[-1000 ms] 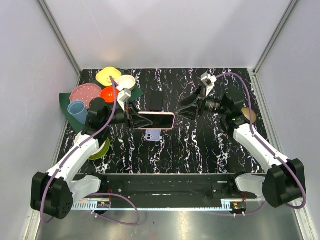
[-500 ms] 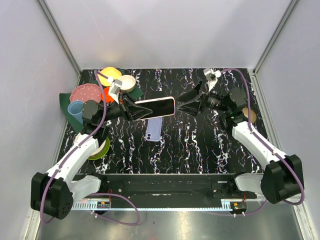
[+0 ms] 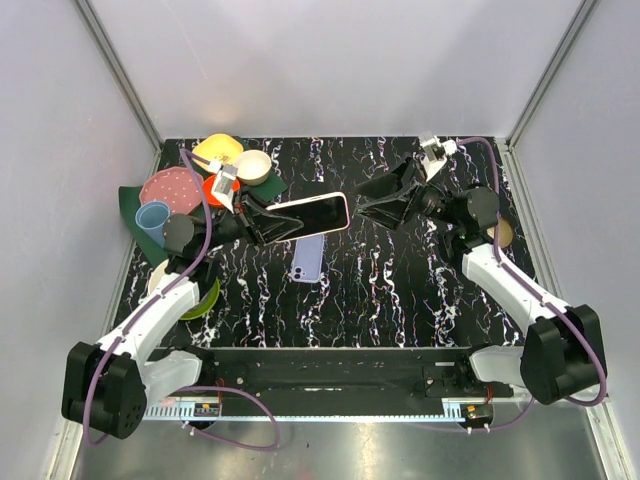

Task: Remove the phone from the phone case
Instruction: Remove the phone case from the phone.

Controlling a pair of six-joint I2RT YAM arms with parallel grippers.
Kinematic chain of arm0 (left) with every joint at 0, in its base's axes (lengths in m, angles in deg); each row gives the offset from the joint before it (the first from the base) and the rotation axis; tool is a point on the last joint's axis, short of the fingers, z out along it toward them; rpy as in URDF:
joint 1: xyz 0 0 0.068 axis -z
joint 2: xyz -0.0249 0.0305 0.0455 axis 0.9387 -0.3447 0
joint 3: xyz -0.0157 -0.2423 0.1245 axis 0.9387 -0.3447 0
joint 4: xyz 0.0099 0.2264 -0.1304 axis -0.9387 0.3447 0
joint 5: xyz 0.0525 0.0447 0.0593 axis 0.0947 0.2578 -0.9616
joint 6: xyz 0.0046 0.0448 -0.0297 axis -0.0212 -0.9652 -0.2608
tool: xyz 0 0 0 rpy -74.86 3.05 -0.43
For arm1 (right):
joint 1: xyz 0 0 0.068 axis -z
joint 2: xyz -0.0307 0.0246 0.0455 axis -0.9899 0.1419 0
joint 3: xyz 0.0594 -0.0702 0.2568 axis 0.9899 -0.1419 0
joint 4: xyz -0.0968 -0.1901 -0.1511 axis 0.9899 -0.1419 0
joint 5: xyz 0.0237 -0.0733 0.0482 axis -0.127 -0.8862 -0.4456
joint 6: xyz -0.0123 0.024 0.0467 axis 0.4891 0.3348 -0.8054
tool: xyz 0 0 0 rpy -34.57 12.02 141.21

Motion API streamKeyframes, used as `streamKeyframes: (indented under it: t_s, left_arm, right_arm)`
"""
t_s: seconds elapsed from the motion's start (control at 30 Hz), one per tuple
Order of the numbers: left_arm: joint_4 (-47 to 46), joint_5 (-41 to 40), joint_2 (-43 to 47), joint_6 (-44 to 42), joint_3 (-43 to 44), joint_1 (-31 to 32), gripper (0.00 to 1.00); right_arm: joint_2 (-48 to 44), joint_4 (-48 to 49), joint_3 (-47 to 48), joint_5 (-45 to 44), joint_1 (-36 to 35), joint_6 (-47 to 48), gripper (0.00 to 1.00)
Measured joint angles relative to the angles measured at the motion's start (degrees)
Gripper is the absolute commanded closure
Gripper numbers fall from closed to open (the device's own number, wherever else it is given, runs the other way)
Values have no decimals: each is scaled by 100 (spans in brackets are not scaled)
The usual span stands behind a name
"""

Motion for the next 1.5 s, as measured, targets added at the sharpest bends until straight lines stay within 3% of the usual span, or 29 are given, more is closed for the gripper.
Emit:
streamKeyframes:
  t_s: [0.3,0.57,0.93,1.3,1.5]
  left_arm:
    - [-293,-111,-9,267,-68,0,100]
    - [334,-205,-31,48,-70,37,100]
    - [625,-306,-92,-98,-70,184,100]
    - [682,-321,-219,-160,-68,339,100]
    - [667,-319,-284,-160,-68,417,100]
  right_arm:
    - [149,474,-216,-398,0,-369,20]
    - [304,667,-262,-520,0,-584,23]
    - [330,876,-402,-557,-2,-697,32]
    - [479,1084,-501,-671,-85,-793,33]
    - [597,1110,-546,-682,-136,-793,41]
